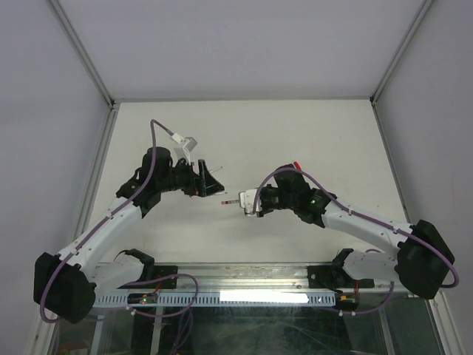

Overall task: Insert the pens into the pen caps
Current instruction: Pick up the pen from the center of the board.

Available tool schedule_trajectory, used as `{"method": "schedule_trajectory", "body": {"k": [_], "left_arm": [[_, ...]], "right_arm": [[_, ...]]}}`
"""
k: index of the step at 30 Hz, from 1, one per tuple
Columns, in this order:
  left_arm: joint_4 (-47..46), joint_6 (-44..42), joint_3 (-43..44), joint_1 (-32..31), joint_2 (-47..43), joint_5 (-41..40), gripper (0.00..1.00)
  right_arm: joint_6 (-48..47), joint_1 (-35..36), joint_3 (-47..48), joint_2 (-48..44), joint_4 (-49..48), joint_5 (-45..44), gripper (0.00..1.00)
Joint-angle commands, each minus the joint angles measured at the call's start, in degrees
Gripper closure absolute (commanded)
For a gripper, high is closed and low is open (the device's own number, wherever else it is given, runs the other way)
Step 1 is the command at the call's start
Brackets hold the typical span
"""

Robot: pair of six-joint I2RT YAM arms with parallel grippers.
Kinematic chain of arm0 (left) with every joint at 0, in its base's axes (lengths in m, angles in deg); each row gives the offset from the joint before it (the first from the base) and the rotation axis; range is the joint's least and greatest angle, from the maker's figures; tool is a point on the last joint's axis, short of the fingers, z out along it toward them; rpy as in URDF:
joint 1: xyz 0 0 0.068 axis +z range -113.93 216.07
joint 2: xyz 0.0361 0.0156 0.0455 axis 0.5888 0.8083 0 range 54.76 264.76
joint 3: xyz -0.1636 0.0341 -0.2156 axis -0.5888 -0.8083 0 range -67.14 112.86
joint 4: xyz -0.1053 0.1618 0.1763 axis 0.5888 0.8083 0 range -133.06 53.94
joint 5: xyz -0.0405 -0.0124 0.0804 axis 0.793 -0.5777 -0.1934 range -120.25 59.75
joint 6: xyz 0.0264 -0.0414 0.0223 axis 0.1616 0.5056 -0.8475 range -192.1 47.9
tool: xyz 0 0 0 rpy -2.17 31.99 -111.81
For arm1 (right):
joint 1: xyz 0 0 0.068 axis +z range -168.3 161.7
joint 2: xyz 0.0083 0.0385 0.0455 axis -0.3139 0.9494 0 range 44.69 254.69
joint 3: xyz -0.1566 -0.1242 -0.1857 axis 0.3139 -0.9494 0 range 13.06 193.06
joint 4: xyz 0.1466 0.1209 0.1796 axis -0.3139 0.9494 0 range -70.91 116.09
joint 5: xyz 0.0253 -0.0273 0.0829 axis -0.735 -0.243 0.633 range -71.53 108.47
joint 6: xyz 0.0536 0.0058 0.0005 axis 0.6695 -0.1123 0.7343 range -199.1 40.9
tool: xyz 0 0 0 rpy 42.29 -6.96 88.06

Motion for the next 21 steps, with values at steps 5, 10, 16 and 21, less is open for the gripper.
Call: {"method": "schedule_trajectory", "body": {"k": [5,10,16,21], "left_arm": [[-3.7,-2.0,2.8,-7.6,6.5,1.8,0.29],[-3.9,-3.0,3.2,-10.7,9.2,2.6,0.36],[-4.2,-3.5,4.3,-14.2,10.7,3.2,0.46],[-5.4,-2.7,4.4,-15.5,11.4,3.3,0.57]], "right_arm": [[-12.6,0.2,-0.3,-2.6,0.2,1.4,1.00],[-13.9,0.2,0.0,-3.1,0.0,1.1,1.00],[-15.5,0.1,0.6,-2.9,1.1,1.1,1.00],[-15.3,0.2,0.9,-3.4,1.1,2.8,1.00]]}}
